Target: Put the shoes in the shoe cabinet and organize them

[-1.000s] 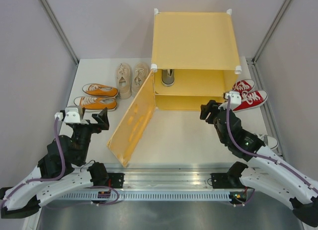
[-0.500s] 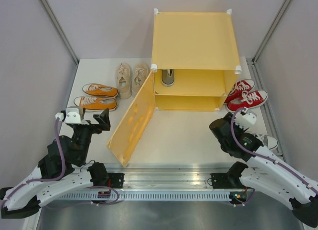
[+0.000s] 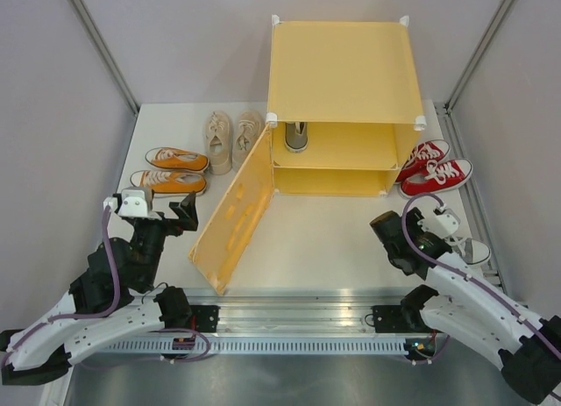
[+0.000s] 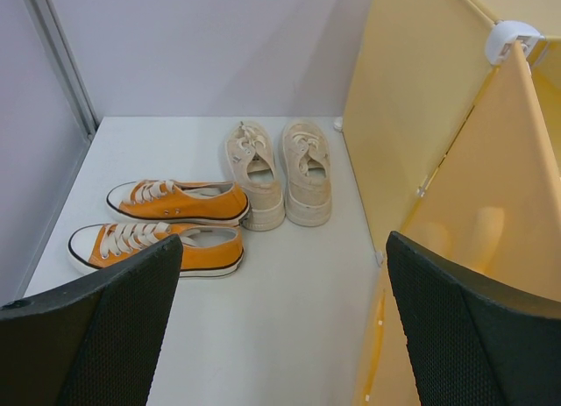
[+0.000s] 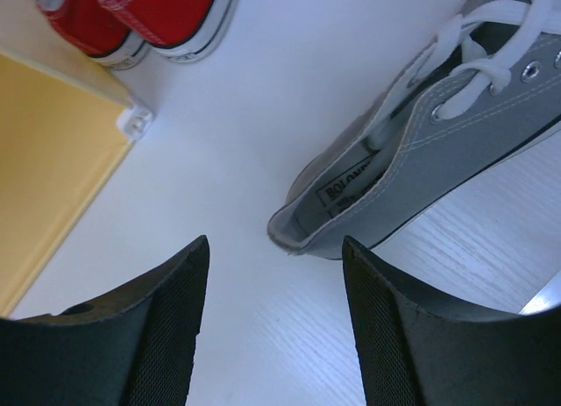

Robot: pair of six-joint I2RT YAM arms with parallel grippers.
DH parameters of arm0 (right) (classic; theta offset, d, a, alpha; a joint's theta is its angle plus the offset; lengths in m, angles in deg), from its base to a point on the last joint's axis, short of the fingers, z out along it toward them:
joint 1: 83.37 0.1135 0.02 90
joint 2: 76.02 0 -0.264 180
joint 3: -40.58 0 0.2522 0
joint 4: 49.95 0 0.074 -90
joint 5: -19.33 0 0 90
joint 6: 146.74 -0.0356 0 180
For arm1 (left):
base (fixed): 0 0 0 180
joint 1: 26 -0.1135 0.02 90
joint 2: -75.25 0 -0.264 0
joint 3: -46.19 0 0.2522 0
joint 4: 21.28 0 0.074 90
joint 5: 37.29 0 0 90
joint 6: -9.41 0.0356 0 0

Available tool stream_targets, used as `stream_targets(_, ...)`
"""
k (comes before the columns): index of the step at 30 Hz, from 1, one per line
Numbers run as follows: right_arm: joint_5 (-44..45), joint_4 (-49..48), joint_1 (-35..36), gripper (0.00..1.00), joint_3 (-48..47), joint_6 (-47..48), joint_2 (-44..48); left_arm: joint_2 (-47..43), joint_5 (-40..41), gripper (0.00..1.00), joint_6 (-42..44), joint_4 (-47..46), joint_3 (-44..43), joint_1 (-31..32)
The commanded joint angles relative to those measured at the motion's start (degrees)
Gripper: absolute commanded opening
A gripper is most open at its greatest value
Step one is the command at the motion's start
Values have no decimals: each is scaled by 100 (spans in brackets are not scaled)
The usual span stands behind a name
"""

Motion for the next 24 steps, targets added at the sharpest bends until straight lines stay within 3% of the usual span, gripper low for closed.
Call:
stream_targets(1, -482, -857, -526, 67, 243, 521, -210, 64, -63, 100, 48, -217, 36, -27)
stream_targets(7, -1194, -1622, -1721, 68, 533, 1311, -263, 81, -125, 100, 48, -217, 45, -27)
stream_targets(10, -1625, -1992, -2196, 63, 691, 1672, -298, 99, -151, 99, 47, -217, 45, -27)
stream_targets(12, -1879, -2133, -2346, 56, 779, 1866, -368, 90, -177, 100, 39, -217, 45, -27)
stream_targets(16, -2294, -2459, -2434, 19, 868, 2060, -377, 73, -186, 100, 39, -225, 28, -27)
stream_targets(20, -2425, -2451, -2452, 4, 833, 2244, -194, 11, -178, 100, 39, -225, 36, -27)
stream_targets(24, -2487, -2354, -2461, 1, 824, 2314, 219, -7, -160, 100, 47, -226, 36, -27)
